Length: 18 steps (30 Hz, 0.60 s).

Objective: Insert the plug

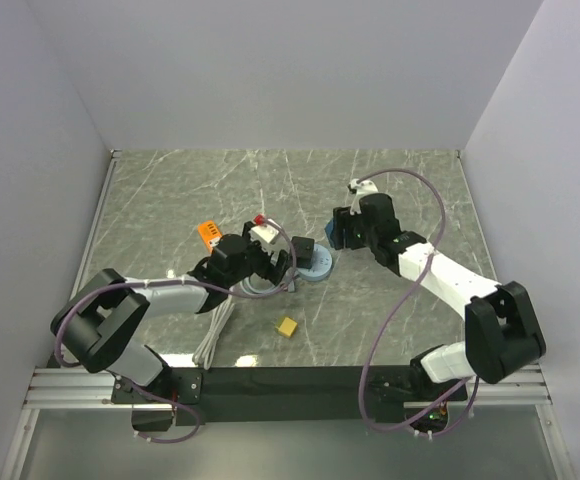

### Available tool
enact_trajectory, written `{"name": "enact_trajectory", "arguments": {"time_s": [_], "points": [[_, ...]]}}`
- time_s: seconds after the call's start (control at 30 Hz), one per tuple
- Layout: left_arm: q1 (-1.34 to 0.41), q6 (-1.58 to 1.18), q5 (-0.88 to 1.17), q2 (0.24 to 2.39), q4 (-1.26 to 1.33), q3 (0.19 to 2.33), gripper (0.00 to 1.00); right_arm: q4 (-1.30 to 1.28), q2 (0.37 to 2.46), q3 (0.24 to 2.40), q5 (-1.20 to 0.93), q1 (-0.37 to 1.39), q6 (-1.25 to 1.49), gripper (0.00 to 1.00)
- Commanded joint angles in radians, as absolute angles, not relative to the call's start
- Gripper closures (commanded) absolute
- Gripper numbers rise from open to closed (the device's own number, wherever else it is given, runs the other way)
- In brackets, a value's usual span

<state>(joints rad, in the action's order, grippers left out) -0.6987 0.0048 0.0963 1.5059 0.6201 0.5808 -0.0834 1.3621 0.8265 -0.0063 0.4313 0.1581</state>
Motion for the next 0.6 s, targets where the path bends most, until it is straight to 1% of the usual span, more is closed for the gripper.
{"name": "enact_trajectory", "arguments": {"time_s": [0.0, 0.17, 0.23, 0.37, 0.57], "points": [[-0.699, -0.103, 0.052, 1.456, 0.693, 0.542, 0.12, -0.002, 1.413, 0.905, -0.028, 0.425, 0.179, 1.00], [-0.750, -0.222, 0.003, 1.447, 0.663, 0.529, 0.09, 0.044, 1.448, 0.904, -0.064, 0.422, 0.213, 1.00], [-0.775, -0.268, -0.054, 1.469, 0.612, 0.548, 0.09, 0.066, 1.457, 0.896, -0.081, 0.422, 0.233, 1.00], [-0.807, -0.325, -0.078, 1.500, 0.586, 0.566, 0.07, 0.089, 1.473, 0.890, -0.104, 0.422, 0.245, 1.00], [-0.827, -0.383, -0.112, 1.581, 0.463, 0.632, 0.08, 0.121, 1.514, 0.893, -0.094, 0.422, 0.249, 1.00]]}}
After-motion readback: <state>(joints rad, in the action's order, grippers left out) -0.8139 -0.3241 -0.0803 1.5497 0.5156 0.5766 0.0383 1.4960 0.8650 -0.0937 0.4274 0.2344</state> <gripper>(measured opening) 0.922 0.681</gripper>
